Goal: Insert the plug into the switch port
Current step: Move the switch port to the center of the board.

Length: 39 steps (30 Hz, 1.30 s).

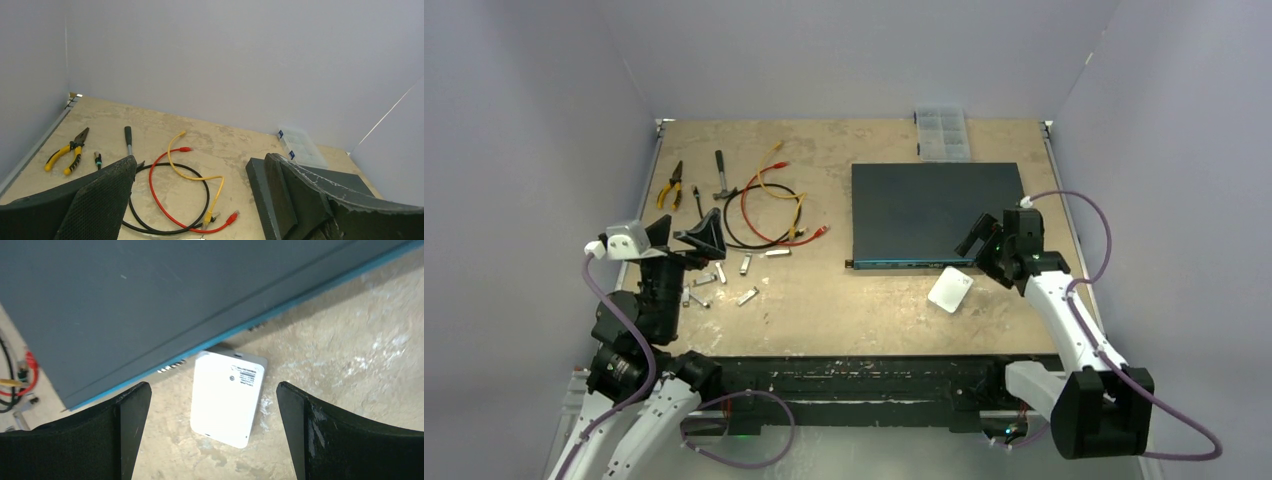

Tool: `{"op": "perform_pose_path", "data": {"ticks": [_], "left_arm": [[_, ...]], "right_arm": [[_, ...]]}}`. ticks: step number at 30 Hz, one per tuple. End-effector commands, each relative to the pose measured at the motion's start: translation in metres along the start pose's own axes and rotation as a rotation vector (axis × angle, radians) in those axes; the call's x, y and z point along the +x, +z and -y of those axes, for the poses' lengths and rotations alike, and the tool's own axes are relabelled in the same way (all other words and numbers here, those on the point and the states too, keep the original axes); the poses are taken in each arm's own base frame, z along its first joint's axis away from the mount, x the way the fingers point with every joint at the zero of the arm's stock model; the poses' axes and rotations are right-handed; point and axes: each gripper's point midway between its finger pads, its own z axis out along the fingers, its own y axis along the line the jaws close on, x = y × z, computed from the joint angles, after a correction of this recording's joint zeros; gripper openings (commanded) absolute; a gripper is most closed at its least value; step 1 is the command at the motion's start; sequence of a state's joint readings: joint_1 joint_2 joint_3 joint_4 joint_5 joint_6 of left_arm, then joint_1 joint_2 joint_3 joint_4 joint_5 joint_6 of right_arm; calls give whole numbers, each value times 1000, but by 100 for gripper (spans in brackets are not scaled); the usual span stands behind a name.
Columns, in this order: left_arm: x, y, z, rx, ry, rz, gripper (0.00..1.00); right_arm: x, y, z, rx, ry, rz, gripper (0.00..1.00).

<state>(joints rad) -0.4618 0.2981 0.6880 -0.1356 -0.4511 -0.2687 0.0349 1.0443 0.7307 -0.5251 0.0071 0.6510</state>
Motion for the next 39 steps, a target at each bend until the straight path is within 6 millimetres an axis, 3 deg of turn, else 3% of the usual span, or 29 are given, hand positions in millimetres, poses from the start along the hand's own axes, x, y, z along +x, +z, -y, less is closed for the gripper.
{"op": "perform_pose_path", "data": {"ticks": [1, 9, 15, 28, 31, 39], "left_arm": [[-9, -1, -1, -2, -2, 39, 99], [-7, 0, -1, -9, -1, 34, 98], [-6, 1, -1, -8, 2, 27, 98], [-5, 0, -1, -8, 3, 24, 98], [-6, 0, -1, -8, 1, 24, 98], [-5, 0, 0, -5, -1, 23, 98]], "right_arm": [[25, 15, 4, 9, 47, -39, 98], [63, 32, 7, 129, -33, -108, 99], [78, 38, 5, 183, -73, -113, 99], [86, 51, 12, 259, -124, -109, 97], [93, 49, 10, 263, -153, -118, 89], [117, 34, -8, 214, -249, -189, 57]]}}
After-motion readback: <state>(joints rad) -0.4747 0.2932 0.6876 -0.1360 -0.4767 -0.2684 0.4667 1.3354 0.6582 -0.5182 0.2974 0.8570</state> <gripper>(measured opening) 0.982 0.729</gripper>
